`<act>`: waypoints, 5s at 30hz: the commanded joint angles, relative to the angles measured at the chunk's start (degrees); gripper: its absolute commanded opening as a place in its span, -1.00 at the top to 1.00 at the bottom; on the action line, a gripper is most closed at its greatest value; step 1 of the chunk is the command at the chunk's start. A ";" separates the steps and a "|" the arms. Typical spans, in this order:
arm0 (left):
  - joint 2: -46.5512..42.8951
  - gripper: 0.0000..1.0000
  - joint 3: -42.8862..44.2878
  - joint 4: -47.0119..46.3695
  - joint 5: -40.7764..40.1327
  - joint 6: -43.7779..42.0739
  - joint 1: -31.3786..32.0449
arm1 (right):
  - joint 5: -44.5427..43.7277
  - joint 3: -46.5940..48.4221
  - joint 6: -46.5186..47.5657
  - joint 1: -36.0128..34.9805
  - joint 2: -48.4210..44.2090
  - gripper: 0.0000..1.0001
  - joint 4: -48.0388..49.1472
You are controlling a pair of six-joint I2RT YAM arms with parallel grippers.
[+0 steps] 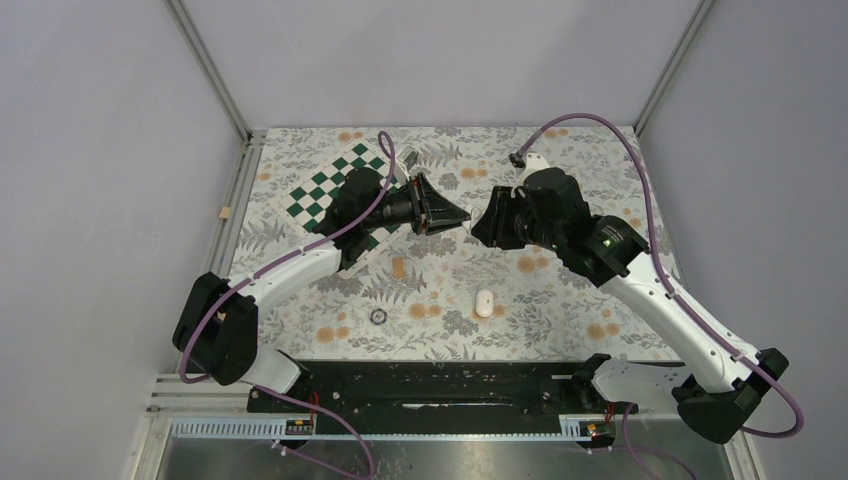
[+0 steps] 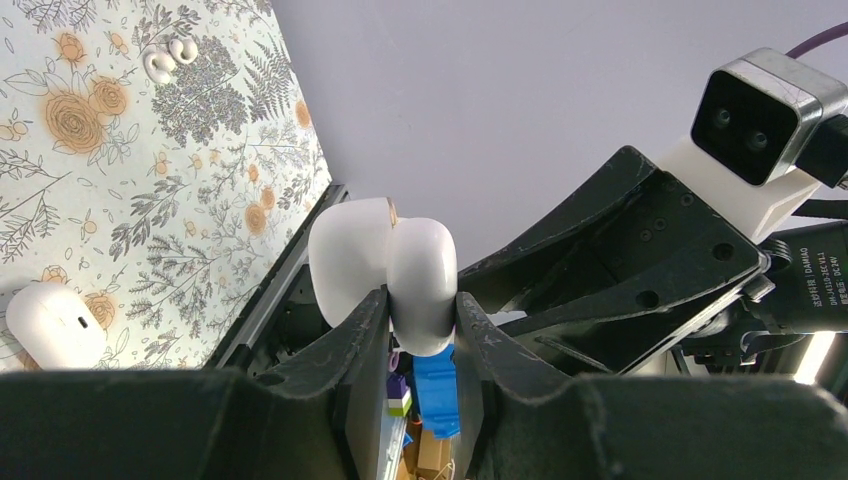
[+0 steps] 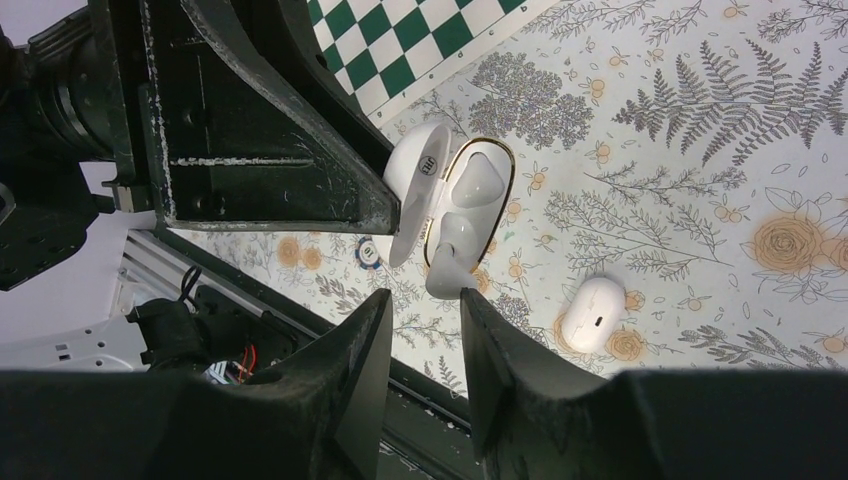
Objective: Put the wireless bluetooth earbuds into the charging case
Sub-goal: Place the earbud in the charging case.
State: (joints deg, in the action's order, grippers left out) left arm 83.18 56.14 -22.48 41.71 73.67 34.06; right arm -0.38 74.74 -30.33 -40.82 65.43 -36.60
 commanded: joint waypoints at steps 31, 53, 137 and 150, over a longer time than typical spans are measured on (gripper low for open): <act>-2.27 1.00 1.74 -2.94 0.47 -0.19 0.26 | -3.52 1.75 0.09 0.37 0.34 0.25 -0.11; -2.12 1.00 1.78 -3.10 1.15 -0.19 0.24 | -1.29 1.76 2.13 0.36 0.65 0.58 -0.71; -2.41 1.00 1.74 -2.92 2.50 -0.38 0.19 | 1.38 2.26 1.84 0.50 1.30 0.12 0.83; -2.33 1.00 1.42 -3.43 2.84 -0.28 0.20 | -1.95 3.32 2.50 0.83 1.58 0.28 0.46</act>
State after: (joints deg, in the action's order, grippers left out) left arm 83.18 56.14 -22.63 42.70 73.49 33.93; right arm 1.63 75.05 -29.06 -40.60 66.87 -38.22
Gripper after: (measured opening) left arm 0.272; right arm 0.367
